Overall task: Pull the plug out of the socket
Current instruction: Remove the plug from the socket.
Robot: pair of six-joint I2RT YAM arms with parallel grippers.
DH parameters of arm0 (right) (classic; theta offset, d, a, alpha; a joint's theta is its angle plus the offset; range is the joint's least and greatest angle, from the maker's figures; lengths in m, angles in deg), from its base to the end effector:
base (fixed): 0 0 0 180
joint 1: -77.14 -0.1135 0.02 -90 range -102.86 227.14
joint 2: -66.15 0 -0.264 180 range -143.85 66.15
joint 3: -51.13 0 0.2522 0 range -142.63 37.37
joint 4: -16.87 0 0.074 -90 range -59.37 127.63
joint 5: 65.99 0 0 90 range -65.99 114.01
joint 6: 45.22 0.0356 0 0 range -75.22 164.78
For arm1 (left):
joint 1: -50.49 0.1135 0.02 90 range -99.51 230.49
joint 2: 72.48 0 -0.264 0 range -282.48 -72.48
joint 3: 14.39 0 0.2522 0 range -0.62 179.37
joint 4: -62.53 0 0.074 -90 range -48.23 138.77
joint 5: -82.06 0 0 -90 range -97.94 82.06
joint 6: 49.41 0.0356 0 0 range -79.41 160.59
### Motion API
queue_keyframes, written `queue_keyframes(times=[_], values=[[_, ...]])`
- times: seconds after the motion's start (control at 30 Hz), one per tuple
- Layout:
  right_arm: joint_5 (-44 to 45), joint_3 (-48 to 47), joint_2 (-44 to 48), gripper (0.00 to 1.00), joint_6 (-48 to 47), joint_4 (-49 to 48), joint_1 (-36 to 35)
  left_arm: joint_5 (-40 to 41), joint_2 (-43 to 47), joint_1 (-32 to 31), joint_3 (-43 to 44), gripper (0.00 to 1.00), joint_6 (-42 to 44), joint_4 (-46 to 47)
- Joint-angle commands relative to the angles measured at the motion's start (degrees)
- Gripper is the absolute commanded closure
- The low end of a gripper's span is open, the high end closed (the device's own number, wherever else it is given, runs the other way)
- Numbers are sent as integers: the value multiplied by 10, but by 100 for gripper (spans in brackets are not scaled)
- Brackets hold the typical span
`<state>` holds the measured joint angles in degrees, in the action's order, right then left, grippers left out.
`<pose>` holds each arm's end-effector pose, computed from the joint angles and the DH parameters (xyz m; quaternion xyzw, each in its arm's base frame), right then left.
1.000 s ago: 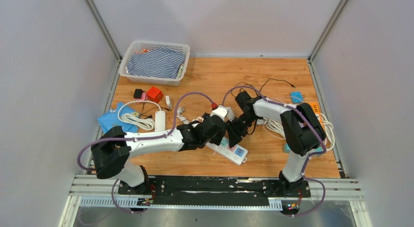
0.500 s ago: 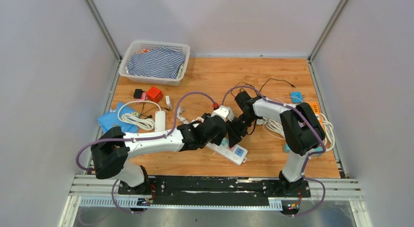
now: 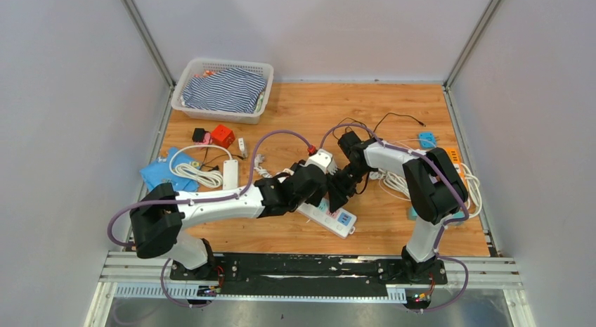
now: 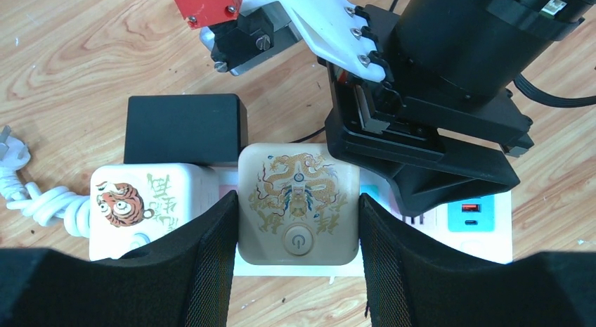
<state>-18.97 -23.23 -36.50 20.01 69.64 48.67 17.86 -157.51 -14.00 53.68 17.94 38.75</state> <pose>0.2657 0.1717 0.1527 -0.4412 0.8165 0.3674 0.0607 0.1512 -0.2810 0.2337 0.2295 0.8609 -0.1330 0.4342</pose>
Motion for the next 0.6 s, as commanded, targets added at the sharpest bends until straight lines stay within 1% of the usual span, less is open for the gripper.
queue_keyframes(times=[0.0,0.2,0.33,0.43,0.5,0.57], values=[[101,9,-25,52,-25,-7,-10,11,35,0,-3,100,8,29],[92,7,-20,50,-30,-1,-9,-11,49,0,-8,100,27,28],[80,1,-14,47,-39,8,-10,-50,56,0,-17,100,56,32],[68,-3,0,38,-47,15,-9,-64,65,0,-26,100,70,37],[57,-4,13,29,-55,19,-9,-67,71,0,-31,100,75,36],[45,-6,32,23,-63,24,-8,-68,79,0,-35,100,81,36]])
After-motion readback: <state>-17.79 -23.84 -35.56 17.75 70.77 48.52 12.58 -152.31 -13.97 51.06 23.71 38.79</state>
